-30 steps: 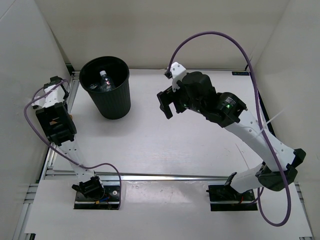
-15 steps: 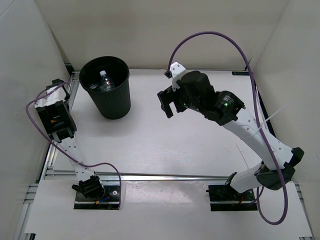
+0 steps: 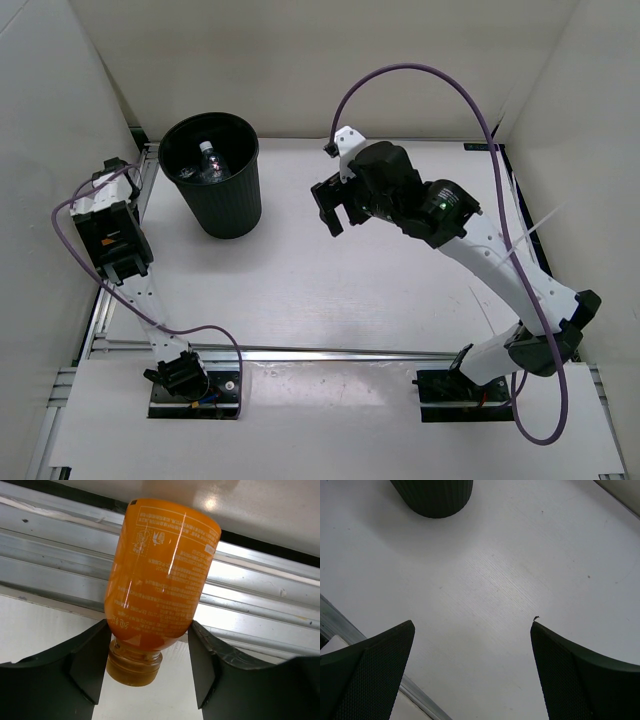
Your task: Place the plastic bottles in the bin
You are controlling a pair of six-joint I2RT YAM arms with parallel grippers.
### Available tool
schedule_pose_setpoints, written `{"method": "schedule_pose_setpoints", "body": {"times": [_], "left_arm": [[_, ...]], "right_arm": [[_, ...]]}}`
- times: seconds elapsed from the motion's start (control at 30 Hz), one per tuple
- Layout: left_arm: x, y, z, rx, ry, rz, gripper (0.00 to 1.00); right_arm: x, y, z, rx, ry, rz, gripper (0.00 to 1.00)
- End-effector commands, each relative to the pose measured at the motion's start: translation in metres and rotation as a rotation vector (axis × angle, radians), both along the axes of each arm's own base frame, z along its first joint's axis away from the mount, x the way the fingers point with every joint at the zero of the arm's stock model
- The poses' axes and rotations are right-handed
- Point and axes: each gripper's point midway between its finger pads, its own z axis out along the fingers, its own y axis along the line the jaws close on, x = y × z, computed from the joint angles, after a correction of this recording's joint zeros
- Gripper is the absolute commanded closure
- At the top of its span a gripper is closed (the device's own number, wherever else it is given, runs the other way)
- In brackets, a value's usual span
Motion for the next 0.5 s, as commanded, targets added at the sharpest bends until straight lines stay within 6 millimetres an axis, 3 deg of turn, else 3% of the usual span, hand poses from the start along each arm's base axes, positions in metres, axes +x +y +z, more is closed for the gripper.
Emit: {"method": "schedule_pose_setpoints", "body": {"times": [0.0, 0.07, 0.1, 0.23, 0.37, 0.4, 0.47], "left_arm": [[0.002, 0.004, 0.014, -0.036, -0.078, 0.007, 0.9], [0.006, -0.006, 0.023, -0.038, -0.095, -0.014, 0.9], [0.002, -0.01, 0.017, -0.058, -0.084, -0.016, 0.9], [0.016, -0.032, 0.041, -0.077, -0.161, -0.06, 0.9], [0.034, -0.065, 0.089, -0.062, -0.276, -0.133, 0.9], [0.041, -0.082, 0.095, -0.07, -0.291, -0.17, 0.9], [0.049, -0.096, 0.112, -0.061, -0.327, -0.206, 0.9]], "right_arm": [[0.001, 0.001, 0.009, 0.023, -0.01, -0.003, 0.0], [0.002, 0.002, 0.011, 0.031, -0.015, -0.003, 0.0], [0.002, 0.002, 0.015, 0.038, -0.021, -0.003, 0.0], [0.005, 0.003, 0.015, 0.035, -0.025, -0.012, 0.0], [0.008, 0.0, 0.019, 0.035, -0.04, -0.032, 0.0], [0.006, -0.002, 0.023, 0.043, -0.047, -0.032, 0.0], [0.007, -0.003, 0.023, 0.047, -0.045, -0.045, 0.0]]}}
